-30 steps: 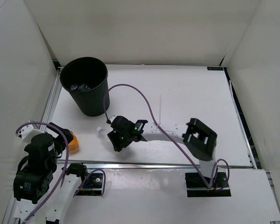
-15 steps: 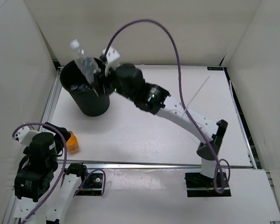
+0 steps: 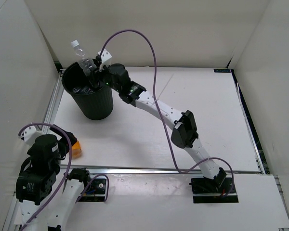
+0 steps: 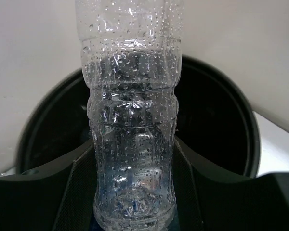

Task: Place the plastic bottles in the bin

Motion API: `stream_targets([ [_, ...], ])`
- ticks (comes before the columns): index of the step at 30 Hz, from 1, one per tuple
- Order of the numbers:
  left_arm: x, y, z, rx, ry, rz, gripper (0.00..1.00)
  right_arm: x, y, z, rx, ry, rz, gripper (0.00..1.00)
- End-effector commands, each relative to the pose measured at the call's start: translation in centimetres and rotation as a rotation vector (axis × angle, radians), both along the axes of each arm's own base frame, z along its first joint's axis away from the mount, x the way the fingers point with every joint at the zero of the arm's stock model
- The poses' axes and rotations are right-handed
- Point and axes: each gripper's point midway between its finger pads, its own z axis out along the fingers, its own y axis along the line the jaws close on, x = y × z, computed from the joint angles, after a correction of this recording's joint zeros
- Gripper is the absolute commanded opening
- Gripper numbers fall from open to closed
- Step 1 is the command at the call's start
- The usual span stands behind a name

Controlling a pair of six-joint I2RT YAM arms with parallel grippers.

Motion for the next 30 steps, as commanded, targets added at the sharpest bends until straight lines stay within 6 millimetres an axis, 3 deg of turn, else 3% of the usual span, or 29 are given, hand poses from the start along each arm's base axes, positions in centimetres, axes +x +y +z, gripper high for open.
stream_targets([
  [1,-0.8,-0.3,-1.4,0.03,0.117,-0.048,1.0,-0.8,-0.9,9.8,0.232,-0.166,0.045,0.39],
  [2,-0.8,-0.1,-1.4,0.035,0.117,-0.04,1.0,-1.2,-0.7,9.7,0.229,-0.169,0.069,0.48],
  [3,-0.6,-0.2,-1.8,0.038,0.136,-0.04,1.0,-1.2,-0.7,9.7,0.229,-0.169,0.069,0.77],
  [6,-0.3,0.1,-1.9,0.053,0.156,-0.025,1.0,-1.8,-1.3,11.0,0.228,-0.194,0.077,1.0],
  [9,0.4,0.3,-2.1,0.043,0.136,0.008,1.0,-2.3,-2.2,12.0,0.193,-0.213,0.071,1.0],
  [10,0.6,0.2,-2.4,0.024,0.132,0.022,1.0,-2.7,-3.1,13.1,0.189,-0.219,0.059,1.0],
  [12,1.1,0.2,-2.5,0.012,0.117,0.041,1.0,-2.5,-4.2,13.2,0.175,-0.208,0.041,1.0],
  [13,1.3,0.2,-2.0,0.005,0.081,0.041,1.0,-3.0,-5.5,14.9,0.186,-0.212,0.019,1.0],
  [14,1.5,0.1,-2.3,-0.004,0.082,0.048,1.0,-3.1,-6.2,14.9,0.167,-0.194,0.002,1.0],
  [15,1.6,0.3,-2.6,-0.012,0.07,0.068,1.0,-3.7,-7.8,16.9,0.194,-0.187,-0.026,1.0],
  [16,1.7,0.4,-3.2,-0.014,0.07,0.085,1.0,-3.0,-9.2,17.1,0.193,-0.156,-0.106,1.0],
  [18,1.8,0.6,-4.4,-0.032,0.087,0.126,1.0,-4.2,-10.5,17.0,0.158,-0.122,-0.144,1.0],
  [19,1.8,0.7,-5.1,-0.033,0.101,0.143,1.0,-5.3,-13.1,19.8,0.191,-0.149,-0.174,1.0],
  [20,1.9,0.5,-6.3,-0.055,0.119,0.156,1.0,-5.7,-13.2,17.8,0.141,-0.126,-0.191,1.0],
  [21,2.9,0.1,-6.5,-0.059,0.107,0.14,1.0,-6.9,-15.9,20.1,0.168,-0.148,-0.22,1.0],
  [22,3.5,-0.3,-7.1,-0.068,0.124,0.126,1.0,-7.6,-16.6,19.8,0.149,-0.147,-0.224,1.0],
  [23,3.6,-0.2,-7.7,-0.071,0.147,0.147,1.0,-7.8,-16.8,17.8,0.107,-0.125,-0.223,1.0],
  [24,3.7,-0.3,-8.1,-0.089,0.166,0.169,1.0,-8.9,-18.7,18.8,0.114,-0.127,-0.232,1.0],
  [30,5.1,0.8,-11.8,-0.016,0.369,0.276,1.0,-11.4,-22.7,17.2,0.047,-0.082,-0.239,1.0],
])
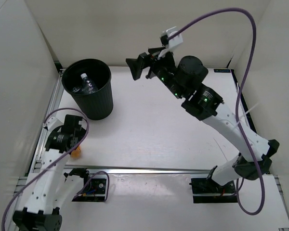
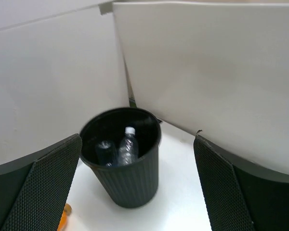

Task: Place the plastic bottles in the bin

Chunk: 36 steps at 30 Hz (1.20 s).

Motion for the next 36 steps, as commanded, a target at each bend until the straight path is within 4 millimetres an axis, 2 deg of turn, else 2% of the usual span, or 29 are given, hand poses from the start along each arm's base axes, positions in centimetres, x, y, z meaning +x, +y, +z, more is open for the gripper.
stream_targets([
  [1,0.8,0.9,-1.5,0.033,0.048,0.097,1.0,0.5,-1.0,-4.7,-0.124,0.078,-0.056,1.0],
  [2,1.2,1.0,-1.9,0.033,0.048,0.108,1.0,-0.3,-1.5,-4.3,-0.118,0.073,-0.047,1.0],
  [4,1.1,1.0,-2.8,0.021,0.077,0.118,1.0,-0.8,-2.2,-4.4,-0.127,0.079,-0.047,1.0],
  [7,0.3,1.6,-4.0,0.014,0.115,0.174,1.0,-1.0,-3.4,-5.2,-0.152,0.088,-0.073,1.0],
  [9,0.6,1.8,-4.5,0.02,0.111,0.171,1.0,-1.4,-4.0,-5.3,-0.156,0.091,-0.073,1.0],
  [10,0.4,2.0,-5.0,0.02,0.117,0.18,1.0,-1.3,-3.8,-5.9,-0.168,0.098,-0.073,1.0],
  [12,0.9,2.4,-5.2,0.027,0.113,0.187,1.0,-1.8,-4.6,-5.4,-0.167,0.087,-0.074,1.0],
  [14,1.0,3.0,-6.3,0.023,0.144,0.216,1.0,-1.8,-4.7,-5.9,-0.194,0.093,-0.075,1.0],
  [19,2.2,3.7,-7.4,0.012,0.118,0.244,1.0,-2.7,-5.2,-6.0,-0.235,0.086,-0.045,1.0],
  [20,1.8,3.8,-8.2,0.008,0.126,0.261,1.0,-3.0,-5.7,-5.3,-0.225,0.08,-0.046,1.0],
  [21,1.7,3.8,-9.0,0.007,0.15,0.268,1.0,-3.0,-5.8,-5.8,-0.248,0.084,-0.046,1.0],
  [23,1.5,3.8,-10.3,-0.007,0.154,0.283,1.0,-3.7,-6.9,-4.9,-0.237,0.065,-0.048,1.0],
  [26,1.7,3.5,-11.5,-0.027,0.162,0.274,0.99,-3.8,-8.3,-5.6,-0.25,0.066,-0.078,1.0],
  [27,1.6,3.4,-11.9,-0.029,0.182,0.281,0.94,-4.0,-9.1,-5.4,-0.249,0.058,-0.093,1.0],
  [28,1.9,3.3,-11.9,-0.038,0.172,0.278,0.74,-3.8,-9.4,-6.2,-0.263,0.067,-0.101,1.0],
  [29,1.8,3.3,-12.1,-0.037,0.184,0.278,0.61,-3.8,-9.8,-6.4,-0.264,0.07,-0.115,1.0],
  [30,2.0,3.3,-12.0,-0.041,0.18,0.286,0.51,-3.9,-10.3,-6.4,-0.26,0.069,-0.124,1.0],
  [31,2.1,3.3,-12.0,-0.045,0.175,0.295,0.45,-3.9,-10.2,-6.8,-0.269,0.074,-0.124,1.0],
  [32,2.5,3.3,-11.7,-0.046,0.169,0.295,0.39,-4.0,-10.7,-6.8,-0.265,0.074,-0.135,1.0],
  [36,4.6,3.8,-9.3,-0.033,0.098,0.302,0.39,-4.0,-11.4,-7.8,-0.279,0.085,-0.152,1.0],
])
